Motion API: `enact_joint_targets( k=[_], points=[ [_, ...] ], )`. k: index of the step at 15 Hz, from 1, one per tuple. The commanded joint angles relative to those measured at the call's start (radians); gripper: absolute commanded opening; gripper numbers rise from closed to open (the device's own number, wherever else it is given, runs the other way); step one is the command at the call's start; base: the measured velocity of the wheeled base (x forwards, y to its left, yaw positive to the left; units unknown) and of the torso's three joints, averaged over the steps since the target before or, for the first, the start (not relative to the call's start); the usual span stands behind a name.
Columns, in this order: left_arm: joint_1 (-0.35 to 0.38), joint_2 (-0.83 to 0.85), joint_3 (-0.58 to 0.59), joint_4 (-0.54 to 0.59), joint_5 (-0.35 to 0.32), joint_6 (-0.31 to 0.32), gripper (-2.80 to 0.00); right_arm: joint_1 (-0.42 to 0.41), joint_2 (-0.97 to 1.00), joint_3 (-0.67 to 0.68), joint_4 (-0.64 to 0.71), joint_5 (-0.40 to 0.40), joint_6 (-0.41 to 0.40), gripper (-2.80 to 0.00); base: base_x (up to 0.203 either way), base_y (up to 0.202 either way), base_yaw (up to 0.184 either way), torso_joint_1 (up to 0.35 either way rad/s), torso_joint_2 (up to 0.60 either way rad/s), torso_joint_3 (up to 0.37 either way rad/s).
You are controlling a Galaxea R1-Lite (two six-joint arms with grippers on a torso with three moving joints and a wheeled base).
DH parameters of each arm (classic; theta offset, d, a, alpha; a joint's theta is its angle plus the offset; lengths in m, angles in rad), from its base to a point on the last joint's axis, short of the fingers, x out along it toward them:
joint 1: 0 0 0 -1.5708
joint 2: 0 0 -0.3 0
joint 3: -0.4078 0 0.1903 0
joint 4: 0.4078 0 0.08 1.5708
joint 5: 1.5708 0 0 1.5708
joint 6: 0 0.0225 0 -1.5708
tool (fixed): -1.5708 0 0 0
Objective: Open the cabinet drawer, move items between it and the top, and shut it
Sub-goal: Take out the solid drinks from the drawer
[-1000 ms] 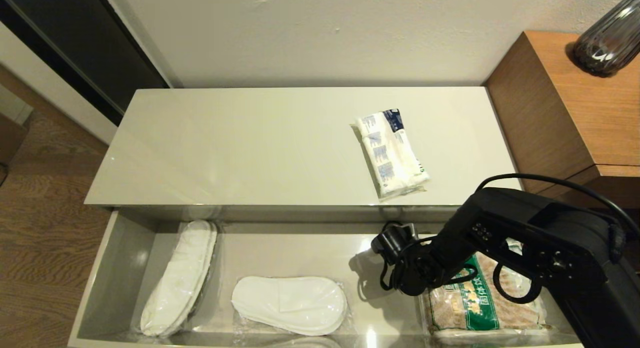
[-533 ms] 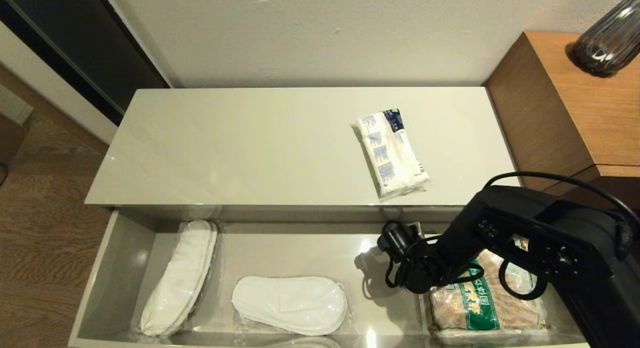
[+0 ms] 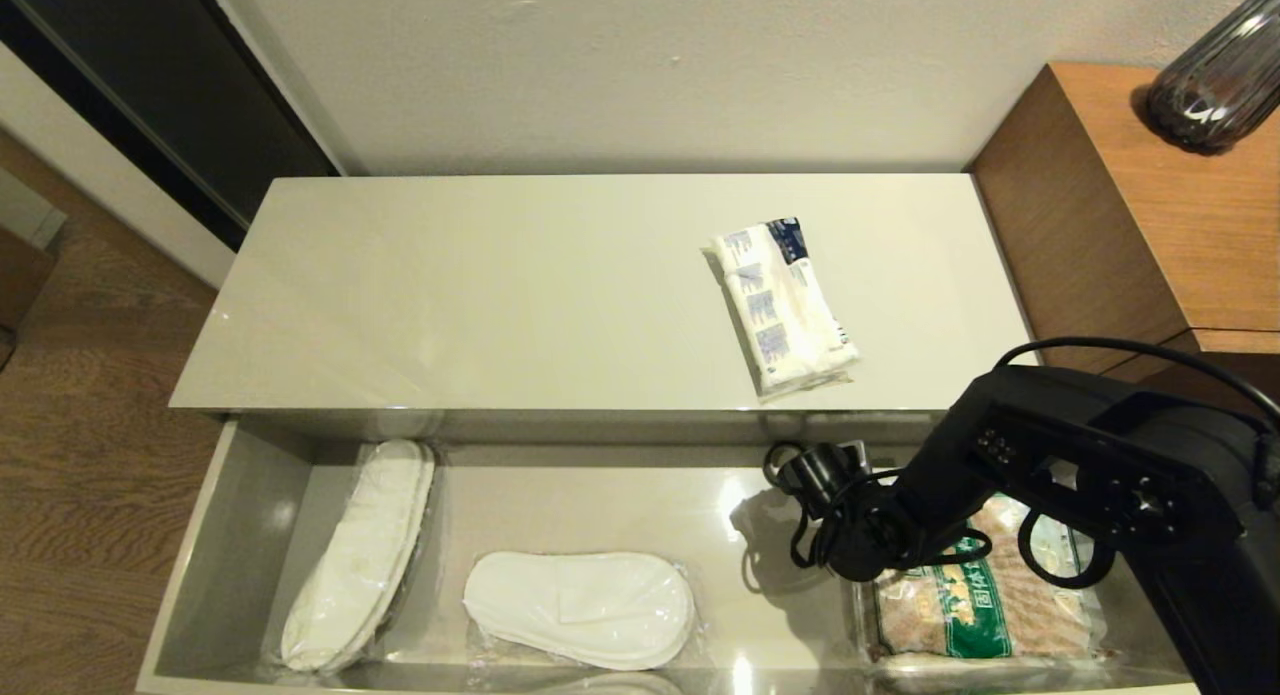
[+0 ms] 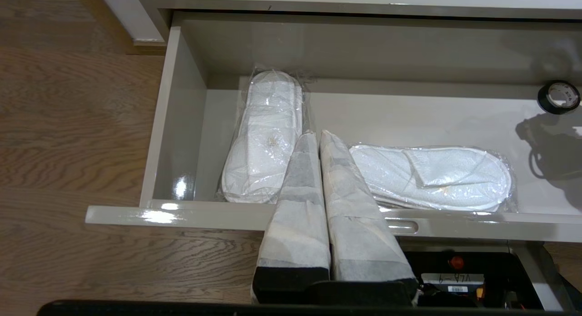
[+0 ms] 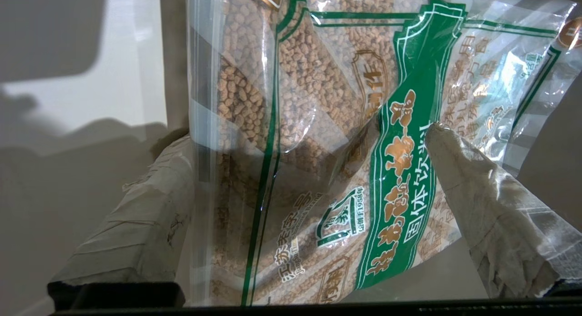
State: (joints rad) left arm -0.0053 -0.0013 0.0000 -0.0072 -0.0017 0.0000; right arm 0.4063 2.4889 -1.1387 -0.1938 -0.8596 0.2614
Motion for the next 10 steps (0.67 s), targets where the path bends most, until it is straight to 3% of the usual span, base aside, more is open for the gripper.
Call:
enact_joint_targets(
  k=[1,10],
  points=[
    [-0.001,0.001,0.000,0.000,-0.001,0.000,-2.80,-0.019,0.001,0.008,-0.003,-0.004,0.001,0.00,0.000,0.000,0.000,0.000,0.00,0.000],
    [-0.001,0.001,0.000,0.000,0.000,0.000,-2.80,-0.055,0.001,0.008,-0.004,-0.004,0.002,0.00,0.000,0.000,0.000,0.000,0.00,0.000]
  ],
)
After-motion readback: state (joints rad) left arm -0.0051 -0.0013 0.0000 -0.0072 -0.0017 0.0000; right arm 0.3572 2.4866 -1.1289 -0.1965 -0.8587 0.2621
